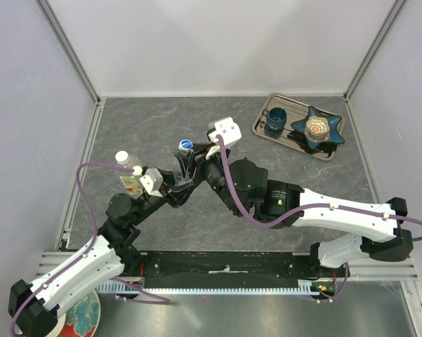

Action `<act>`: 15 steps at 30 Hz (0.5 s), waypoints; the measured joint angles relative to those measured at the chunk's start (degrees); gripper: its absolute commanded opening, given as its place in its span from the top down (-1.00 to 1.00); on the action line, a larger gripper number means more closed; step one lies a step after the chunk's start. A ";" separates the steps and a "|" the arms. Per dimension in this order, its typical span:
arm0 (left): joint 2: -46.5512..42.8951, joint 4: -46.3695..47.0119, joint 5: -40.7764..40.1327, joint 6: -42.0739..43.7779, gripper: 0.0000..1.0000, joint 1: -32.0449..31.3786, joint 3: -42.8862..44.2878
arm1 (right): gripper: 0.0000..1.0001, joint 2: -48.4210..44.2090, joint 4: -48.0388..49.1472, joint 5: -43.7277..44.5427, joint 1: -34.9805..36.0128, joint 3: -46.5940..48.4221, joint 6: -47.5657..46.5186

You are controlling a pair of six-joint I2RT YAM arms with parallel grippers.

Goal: Screw on the bottle caps
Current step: Screw the bottle cap onto the plastic bottle.

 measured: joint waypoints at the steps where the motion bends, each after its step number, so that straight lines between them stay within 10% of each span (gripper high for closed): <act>1: 0.00 0.00 0.17 -0.15 0.96 -0.02 -0.02 | -0.10 -0.04 -0.15 -0.33 0.00 0.00 -0.26; 15: -0.79 -0.04 0.76 -0.79 0.96 0.11 -0.39 | -0.30 -0.17 -1.68 -2.56 0.35 0.70 -2.71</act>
